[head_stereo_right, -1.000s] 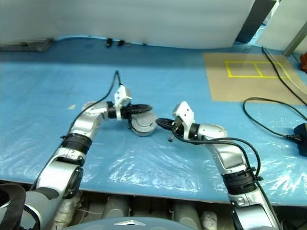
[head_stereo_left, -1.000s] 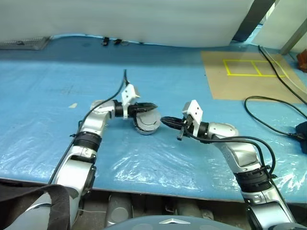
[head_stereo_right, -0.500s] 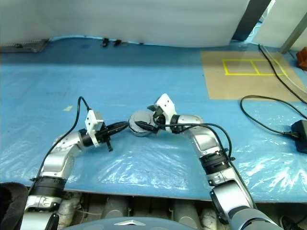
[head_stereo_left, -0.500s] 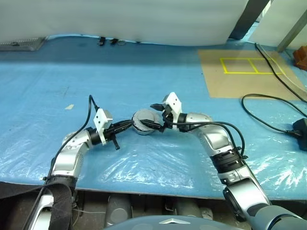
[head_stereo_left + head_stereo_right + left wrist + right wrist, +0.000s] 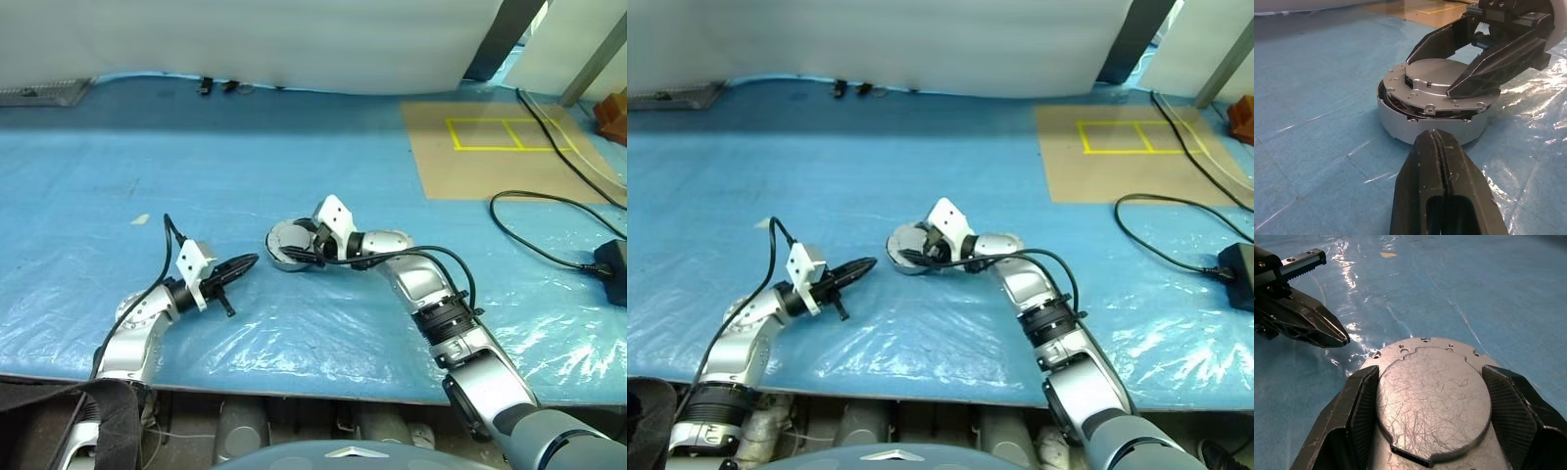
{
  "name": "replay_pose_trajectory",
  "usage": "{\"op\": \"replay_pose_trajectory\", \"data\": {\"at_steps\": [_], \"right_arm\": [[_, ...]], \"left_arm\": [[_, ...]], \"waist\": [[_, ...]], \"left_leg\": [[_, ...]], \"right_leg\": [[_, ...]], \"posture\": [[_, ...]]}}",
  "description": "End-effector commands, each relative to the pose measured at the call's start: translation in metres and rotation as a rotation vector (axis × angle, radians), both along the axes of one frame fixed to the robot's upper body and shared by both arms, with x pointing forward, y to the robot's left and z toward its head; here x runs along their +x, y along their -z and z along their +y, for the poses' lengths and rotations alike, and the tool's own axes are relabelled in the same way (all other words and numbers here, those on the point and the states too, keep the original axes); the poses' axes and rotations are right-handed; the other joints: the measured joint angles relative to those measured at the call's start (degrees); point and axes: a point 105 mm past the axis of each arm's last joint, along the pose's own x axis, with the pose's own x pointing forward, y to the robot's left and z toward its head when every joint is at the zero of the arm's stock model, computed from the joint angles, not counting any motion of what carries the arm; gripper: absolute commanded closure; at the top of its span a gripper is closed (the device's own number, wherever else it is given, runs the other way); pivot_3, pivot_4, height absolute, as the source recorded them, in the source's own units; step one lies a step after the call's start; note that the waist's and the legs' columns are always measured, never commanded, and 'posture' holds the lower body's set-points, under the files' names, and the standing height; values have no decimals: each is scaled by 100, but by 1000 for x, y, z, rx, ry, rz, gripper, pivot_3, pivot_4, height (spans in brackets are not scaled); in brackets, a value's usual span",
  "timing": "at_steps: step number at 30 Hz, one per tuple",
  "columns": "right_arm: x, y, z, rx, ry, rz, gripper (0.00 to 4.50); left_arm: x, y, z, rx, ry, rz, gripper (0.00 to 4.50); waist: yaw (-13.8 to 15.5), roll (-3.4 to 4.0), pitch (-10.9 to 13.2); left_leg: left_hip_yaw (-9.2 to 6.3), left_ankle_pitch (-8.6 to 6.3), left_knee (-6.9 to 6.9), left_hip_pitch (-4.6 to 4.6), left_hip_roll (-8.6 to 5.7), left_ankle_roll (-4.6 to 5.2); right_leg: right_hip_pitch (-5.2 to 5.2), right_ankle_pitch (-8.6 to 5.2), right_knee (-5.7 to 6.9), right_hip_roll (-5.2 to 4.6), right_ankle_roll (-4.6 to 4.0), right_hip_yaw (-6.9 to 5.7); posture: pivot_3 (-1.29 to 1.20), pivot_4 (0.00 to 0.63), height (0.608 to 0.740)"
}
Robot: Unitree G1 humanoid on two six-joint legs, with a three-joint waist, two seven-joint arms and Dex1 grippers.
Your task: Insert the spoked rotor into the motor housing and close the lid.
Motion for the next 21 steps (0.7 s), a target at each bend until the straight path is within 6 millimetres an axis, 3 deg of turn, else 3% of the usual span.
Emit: {"op": "replay_pose_trajectory", "data": {"at_steps": [1, 10, 21], "right_arm": [[4, -6, 5, -17, -1, -34, 1533], [5, -24, 24, -30, -22, -45, 1533], [3, 28, -2, -172, 3, 5, 1533]], "left_arm": [[1, -8, 7, -1, -29, -43, 4500], [1, -7, 6, -3, -37, -27, 4500], [2, -8, 3, 3, -38, -21, 4500]], "waist": [[-10, 0, 0], [-92, 0, 0], [-112, 2, -1]], "left_leg": [[0, 0, 0, 0, 1, 0], [0, 0, 0, -1, 1, 0], [1, 0, -1, 8, 1, 0]], "right_leg": [[3, 0, 0, 0, 0, 0], [-3, 1, -2, 1, -2, 0], [22, 1, -4, 0, -3, 1]], "posture": [[0, 150, 740], [0, 150, 740], [0, 150, 740]]}}
